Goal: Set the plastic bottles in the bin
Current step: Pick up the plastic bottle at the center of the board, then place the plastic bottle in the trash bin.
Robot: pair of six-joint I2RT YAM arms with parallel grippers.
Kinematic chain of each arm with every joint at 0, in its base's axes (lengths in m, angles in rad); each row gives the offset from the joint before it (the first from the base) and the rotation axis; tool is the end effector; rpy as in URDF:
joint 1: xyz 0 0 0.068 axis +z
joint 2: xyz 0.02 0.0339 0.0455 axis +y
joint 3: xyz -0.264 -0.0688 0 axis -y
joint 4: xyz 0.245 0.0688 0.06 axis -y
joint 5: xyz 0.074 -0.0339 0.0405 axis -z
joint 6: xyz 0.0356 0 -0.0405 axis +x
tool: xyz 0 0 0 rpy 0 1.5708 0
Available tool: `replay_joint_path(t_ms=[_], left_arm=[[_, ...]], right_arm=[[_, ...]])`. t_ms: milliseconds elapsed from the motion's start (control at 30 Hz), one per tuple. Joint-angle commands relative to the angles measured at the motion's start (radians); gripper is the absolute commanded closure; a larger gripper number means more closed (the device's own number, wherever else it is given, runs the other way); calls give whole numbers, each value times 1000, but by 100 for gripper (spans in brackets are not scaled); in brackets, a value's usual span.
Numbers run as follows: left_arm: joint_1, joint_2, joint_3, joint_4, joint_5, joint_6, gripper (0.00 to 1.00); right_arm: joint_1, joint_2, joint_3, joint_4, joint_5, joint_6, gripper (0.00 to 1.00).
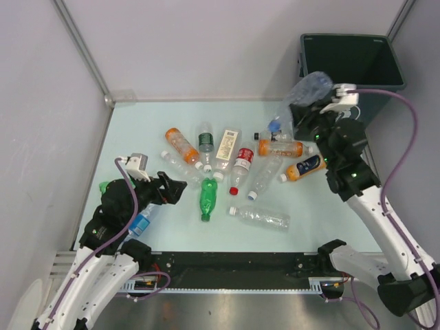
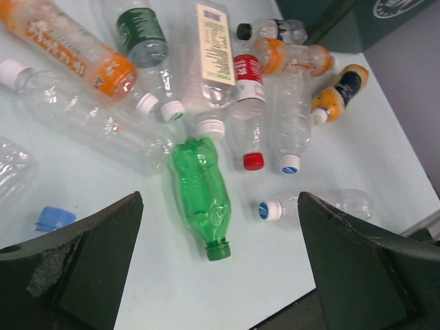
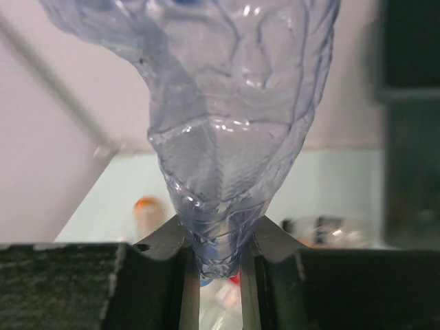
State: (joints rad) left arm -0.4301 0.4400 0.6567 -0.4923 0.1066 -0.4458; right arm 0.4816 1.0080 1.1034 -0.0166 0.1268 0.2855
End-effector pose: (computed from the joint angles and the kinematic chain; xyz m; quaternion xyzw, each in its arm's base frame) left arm 0.1009 -0.0505 0.3075 0.0259 0.7966 -0.2940 0.5275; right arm 0.2026 0.1008 0.4285 -0.0200 0.6786 0.2344 0.6958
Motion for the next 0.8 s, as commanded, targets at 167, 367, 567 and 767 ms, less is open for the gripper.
replay_joint_path(t_ms=[167,367,567,767], left_arm=[[-4,-14,12,-37,-101,21,0],[-2,-18,9,-35,-96,18,0],[-2,-14,3,-31,-84,16,0],[-2,-6,3,-32,-81,16,0]], right_arm=[[-357,59,165,187,60,-8,100],[-471,197,265,268,25,12,100],[-518,323,351,328,37,17,100],[-546,444,446,320,83,7,100]])
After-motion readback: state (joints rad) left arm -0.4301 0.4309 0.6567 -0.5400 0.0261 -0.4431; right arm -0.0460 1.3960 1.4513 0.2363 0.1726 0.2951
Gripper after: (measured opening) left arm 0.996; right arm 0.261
